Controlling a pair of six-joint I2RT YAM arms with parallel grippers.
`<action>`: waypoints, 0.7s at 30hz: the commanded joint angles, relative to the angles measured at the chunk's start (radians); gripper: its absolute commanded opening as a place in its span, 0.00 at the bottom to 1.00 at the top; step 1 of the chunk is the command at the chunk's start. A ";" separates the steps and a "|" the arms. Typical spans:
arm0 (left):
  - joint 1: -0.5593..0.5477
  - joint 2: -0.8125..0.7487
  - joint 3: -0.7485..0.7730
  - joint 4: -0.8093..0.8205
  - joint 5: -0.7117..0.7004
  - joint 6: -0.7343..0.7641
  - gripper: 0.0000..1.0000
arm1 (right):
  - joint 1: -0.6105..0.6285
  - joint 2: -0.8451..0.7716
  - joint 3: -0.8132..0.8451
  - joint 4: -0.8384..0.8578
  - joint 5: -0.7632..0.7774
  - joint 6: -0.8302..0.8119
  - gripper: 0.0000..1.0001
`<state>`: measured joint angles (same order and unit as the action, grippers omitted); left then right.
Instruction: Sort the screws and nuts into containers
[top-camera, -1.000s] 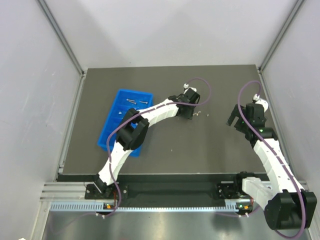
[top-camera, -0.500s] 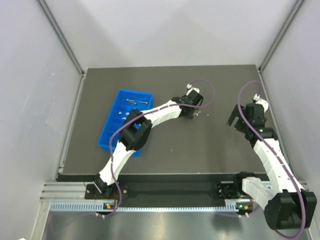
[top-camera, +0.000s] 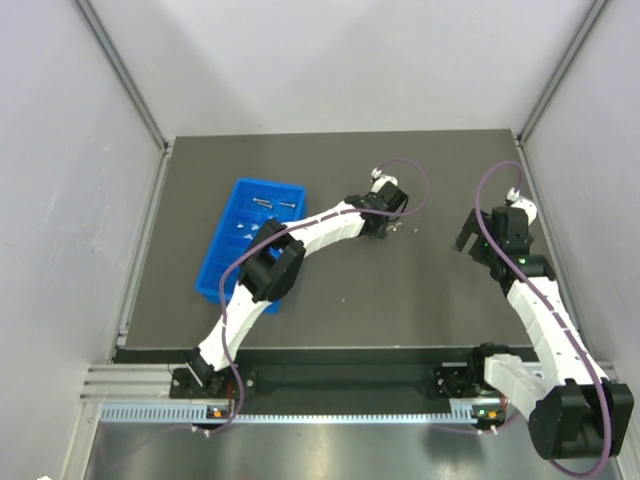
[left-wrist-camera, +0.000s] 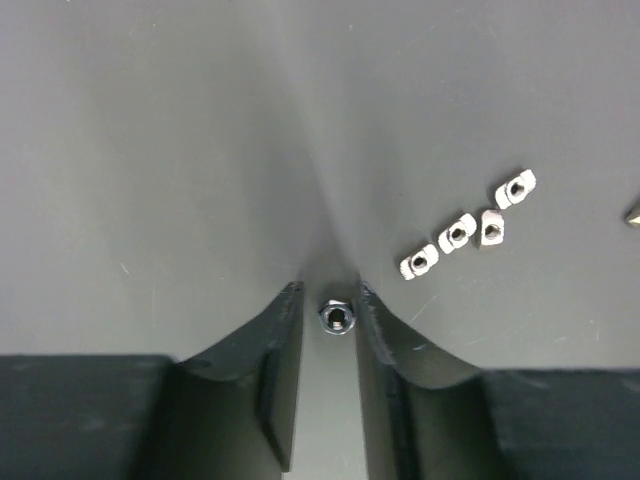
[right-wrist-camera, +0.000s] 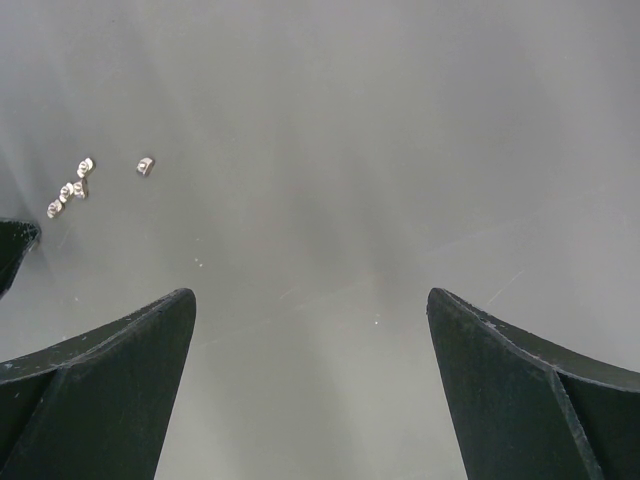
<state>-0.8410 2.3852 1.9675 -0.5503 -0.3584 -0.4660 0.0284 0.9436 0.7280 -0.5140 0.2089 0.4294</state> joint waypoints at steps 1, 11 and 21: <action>-0.007 0.016 -0.041 -0.105 0.002 -0.019 0.30 | -0.012 -0.009 0.013 0.006 0.014 -0.001 1.00; -0.013 0.012 -0.045 -0.138 0.018 -0.059 0.17 | -0.012 -0.006 0.013 0.014 0.006 0.000 1.00; -0.013 -0.055 -0.079 -0.138 -0.001 -0.068 0.31 | -0.013 -0.008 0.010 0.016 0.003 0.000 1.00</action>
<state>-0.8505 2.3600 1.9308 -0.5610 -0.3611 -0.5236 0.0280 0.9436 0.7277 -0.5133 0.2085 0.4294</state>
